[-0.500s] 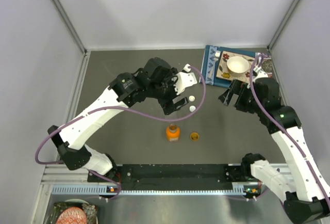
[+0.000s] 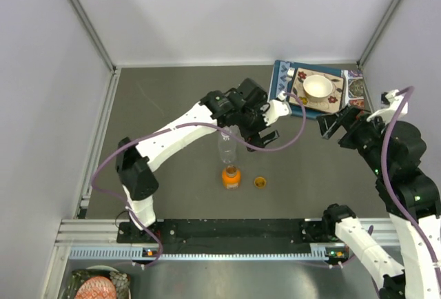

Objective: Screw on the bottle caps
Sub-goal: Pick up the bottle cap from the center of the board.

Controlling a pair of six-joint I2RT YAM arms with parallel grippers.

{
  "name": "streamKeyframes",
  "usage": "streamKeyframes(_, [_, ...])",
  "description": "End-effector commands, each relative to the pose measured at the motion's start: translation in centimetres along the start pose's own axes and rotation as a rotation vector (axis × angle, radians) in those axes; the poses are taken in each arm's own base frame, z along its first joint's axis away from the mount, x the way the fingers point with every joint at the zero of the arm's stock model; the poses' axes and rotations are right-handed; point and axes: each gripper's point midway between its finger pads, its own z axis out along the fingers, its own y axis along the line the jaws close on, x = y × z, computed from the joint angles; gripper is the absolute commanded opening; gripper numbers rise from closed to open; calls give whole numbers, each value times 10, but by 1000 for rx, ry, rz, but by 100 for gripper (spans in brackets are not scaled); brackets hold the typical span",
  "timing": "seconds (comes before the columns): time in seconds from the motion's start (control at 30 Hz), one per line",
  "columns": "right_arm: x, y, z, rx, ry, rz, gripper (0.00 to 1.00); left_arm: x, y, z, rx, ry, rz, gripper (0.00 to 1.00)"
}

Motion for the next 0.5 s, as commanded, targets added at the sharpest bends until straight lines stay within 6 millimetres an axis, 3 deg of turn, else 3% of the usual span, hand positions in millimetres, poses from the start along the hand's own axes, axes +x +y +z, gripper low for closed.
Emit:
streamKeyframes(0.0, [-17, -2, -7, 25, -60, 0, 99, -13, -10, 19, 6, -33, 28, 97])
streamKeyframes(0.23, [-36, -5, -30, 41, -167, 54, 99, 10, -18, 61, 0, 47, 85, 95])
streamKeyframes(0.37, [-43, -5, -44, 39, -218, 84, 97, 44, -26, 86, -3, 113, 85, 91])
streamKeyframes(0.43, [-48, -7, -49, 49, -244, 97, 95, 49, -24, 90, -34, 115, 81, 91])
streamKeyframes(0.47, [-49, -7, -50, 49, -249, 104, 95, 68, -25, 96, -37, 146, 76, 91])
